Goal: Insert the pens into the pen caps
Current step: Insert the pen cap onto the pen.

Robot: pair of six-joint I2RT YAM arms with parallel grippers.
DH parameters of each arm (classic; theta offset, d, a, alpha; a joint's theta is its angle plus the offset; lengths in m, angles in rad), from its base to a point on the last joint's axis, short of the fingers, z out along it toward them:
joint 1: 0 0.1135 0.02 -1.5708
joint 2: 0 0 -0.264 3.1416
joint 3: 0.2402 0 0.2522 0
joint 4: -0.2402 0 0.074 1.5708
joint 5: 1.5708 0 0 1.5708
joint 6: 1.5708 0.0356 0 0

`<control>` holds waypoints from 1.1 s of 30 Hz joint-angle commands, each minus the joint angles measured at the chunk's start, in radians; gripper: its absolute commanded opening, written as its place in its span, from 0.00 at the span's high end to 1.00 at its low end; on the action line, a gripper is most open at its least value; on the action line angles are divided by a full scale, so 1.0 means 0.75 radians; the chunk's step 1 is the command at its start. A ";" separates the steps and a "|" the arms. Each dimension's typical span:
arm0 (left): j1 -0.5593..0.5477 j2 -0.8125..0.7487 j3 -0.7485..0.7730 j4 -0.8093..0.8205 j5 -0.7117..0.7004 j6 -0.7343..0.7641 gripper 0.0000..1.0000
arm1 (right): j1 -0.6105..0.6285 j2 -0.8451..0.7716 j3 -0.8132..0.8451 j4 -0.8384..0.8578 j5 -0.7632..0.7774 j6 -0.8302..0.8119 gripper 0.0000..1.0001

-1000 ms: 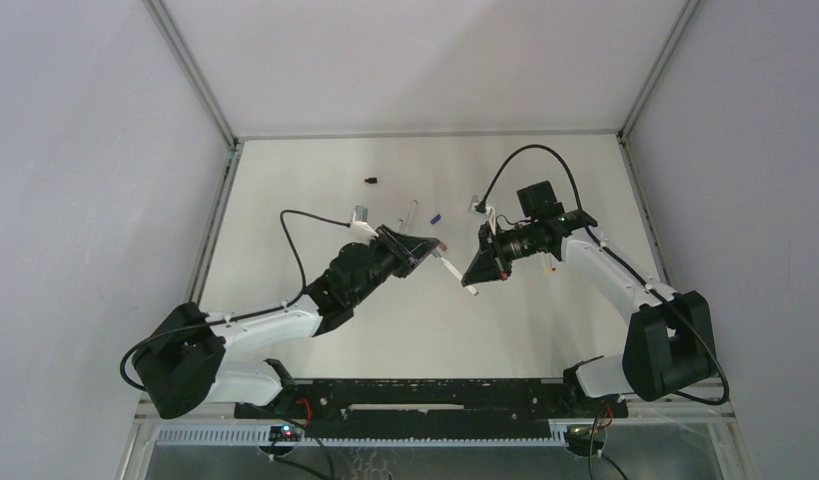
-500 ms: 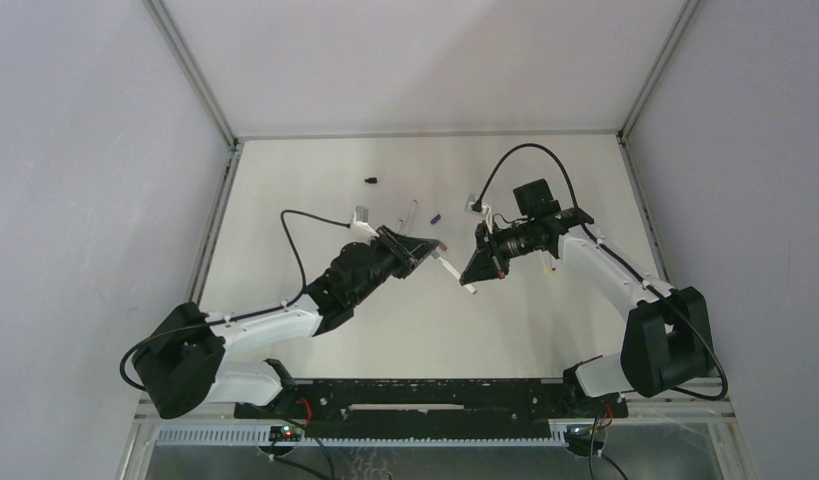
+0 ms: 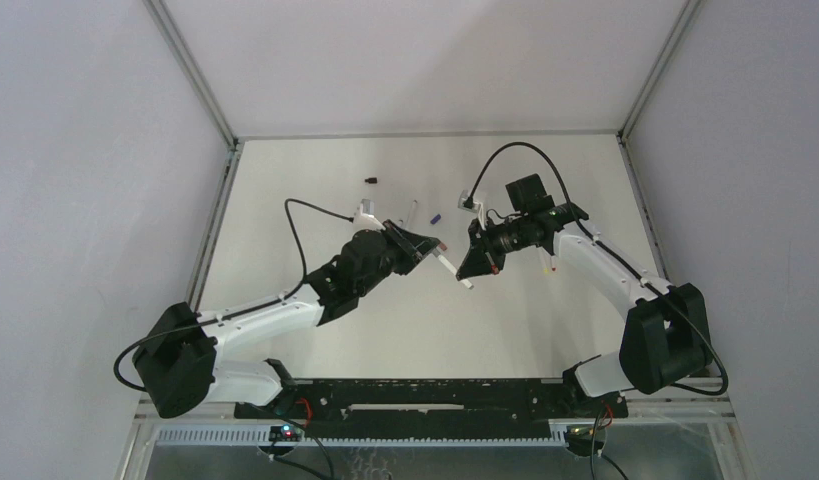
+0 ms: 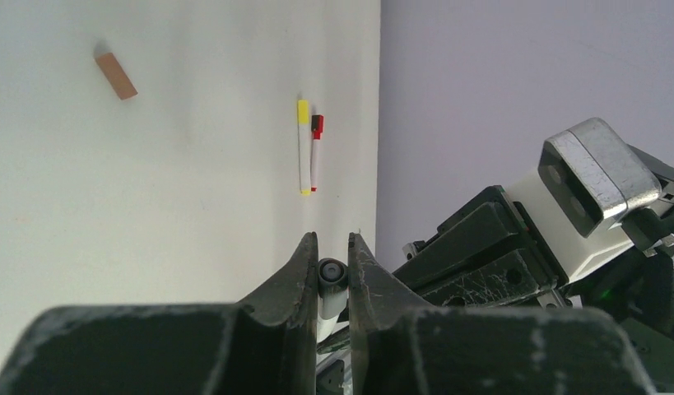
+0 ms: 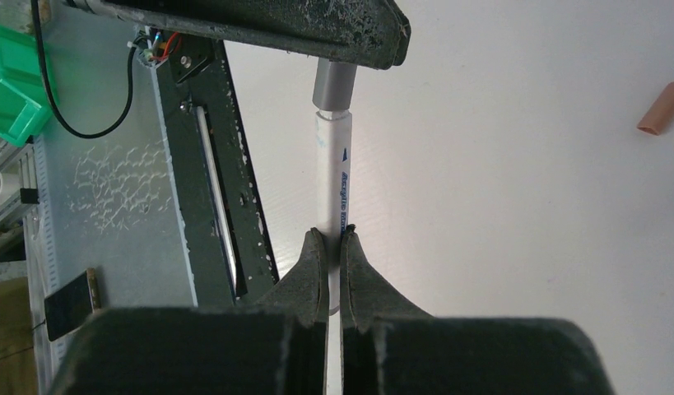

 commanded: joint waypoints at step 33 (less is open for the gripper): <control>-0.040 -0.058 0.183 -0.250 -0.034 0.126 0.61 | 0.026 0.007 0.088 0.139 -0.050 0.019 1.00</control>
